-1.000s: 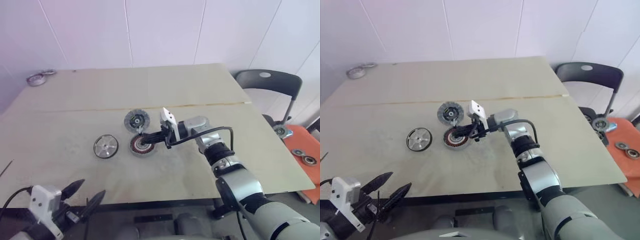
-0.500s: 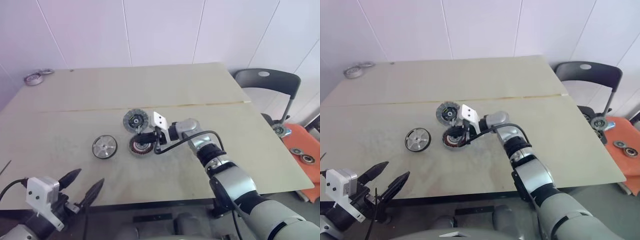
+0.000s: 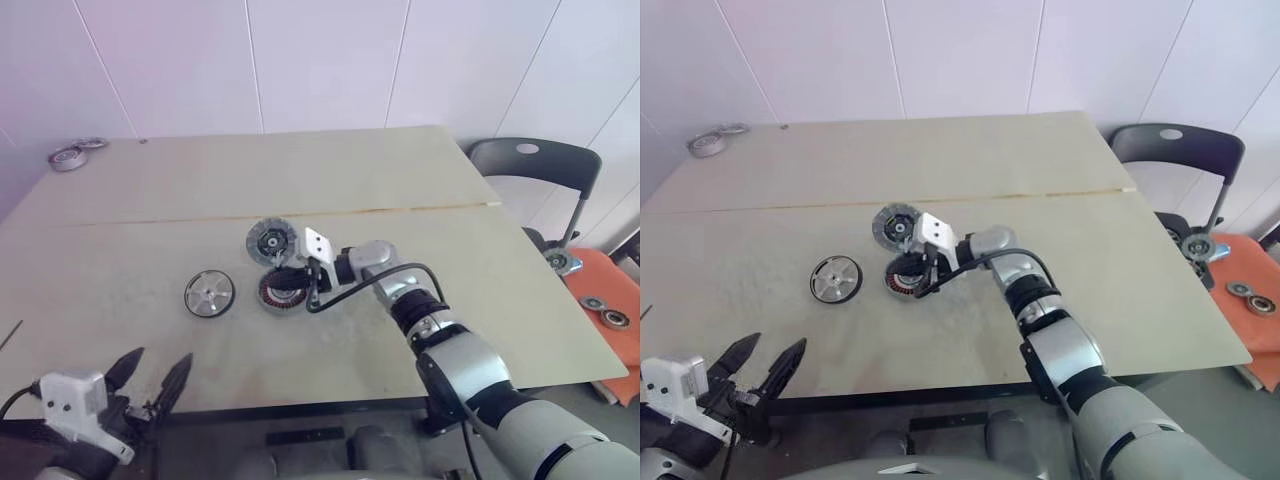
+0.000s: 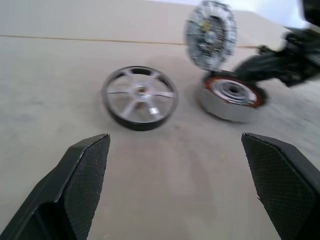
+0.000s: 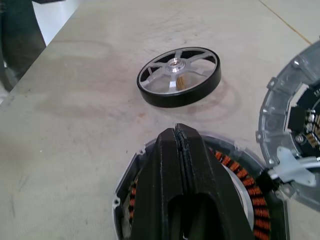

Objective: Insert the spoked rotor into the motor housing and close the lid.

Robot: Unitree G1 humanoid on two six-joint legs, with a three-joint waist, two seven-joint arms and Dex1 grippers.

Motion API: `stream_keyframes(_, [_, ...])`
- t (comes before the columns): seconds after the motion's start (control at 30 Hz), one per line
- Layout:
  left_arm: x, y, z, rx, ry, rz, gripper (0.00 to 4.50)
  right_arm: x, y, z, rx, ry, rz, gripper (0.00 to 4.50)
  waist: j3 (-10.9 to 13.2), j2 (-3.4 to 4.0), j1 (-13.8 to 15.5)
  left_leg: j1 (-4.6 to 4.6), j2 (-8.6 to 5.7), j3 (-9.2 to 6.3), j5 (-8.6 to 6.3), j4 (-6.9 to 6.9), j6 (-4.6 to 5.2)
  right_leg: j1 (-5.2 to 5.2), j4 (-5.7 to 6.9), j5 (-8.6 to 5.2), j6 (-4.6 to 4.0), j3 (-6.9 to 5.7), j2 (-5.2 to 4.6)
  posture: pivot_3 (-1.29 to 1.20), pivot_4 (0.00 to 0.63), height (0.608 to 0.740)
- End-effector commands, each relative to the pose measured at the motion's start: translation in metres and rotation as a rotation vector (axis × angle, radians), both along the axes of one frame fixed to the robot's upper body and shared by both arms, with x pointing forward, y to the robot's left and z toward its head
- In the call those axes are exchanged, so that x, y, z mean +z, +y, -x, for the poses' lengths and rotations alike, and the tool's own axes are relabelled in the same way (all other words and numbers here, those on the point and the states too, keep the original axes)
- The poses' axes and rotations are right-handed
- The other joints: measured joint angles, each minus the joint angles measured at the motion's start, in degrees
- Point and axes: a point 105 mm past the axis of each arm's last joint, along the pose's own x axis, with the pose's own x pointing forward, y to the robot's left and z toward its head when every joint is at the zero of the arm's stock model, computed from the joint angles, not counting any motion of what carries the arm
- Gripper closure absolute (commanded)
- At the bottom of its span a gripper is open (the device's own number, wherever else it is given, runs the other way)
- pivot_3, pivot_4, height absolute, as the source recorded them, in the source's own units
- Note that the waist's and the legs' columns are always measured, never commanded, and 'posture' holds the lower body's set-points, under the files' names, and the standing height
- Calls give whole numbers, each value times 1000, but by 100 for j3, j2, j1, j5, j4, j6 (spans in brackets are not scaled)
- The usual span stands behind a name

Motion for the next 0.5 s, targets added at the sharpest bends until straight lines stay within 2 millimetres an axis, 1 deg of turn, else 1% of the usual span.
stream_keyframes(0.03, [-6,6,8,71,-8,15,0,16,7,-4,18,-54,-20,4475,-1,-2,1,0,0,0,0,1,0,0,0,0,0,0,0,0,0,740])
stream_keyframes(0.1, [-11,10,9,110,-9,33,0,16,8,-4,19,-56,-18,4475,0,-1,7,1,0,0,0,1,0,1,0,0,0,0,0,0,0,740])
stream_keyframes(0.2, [-11,18,3,159,-33,16,0,16,9,-5,23,-60,-11,4475,-1,-2,22,1,0,-1,0,4,0,1,2,0,0,-1,0,0,0,740])
stream_keyframes(0.4, [0,22,-20,204,-120,89,0,15,9,-5,21,-64,-5,4475,-3,-4,15,7,-1,-1,0,12,0,13,2,1,0,-1,0,0,0,740])
stream_keyframes(0.5, [3,18,-32,205,-146,151,0,13,8,-6,13,-67,1,4475,-3,-4,17,18,-1,-3,0,11,0,20,6,2,2,-2,1,0,0,740])
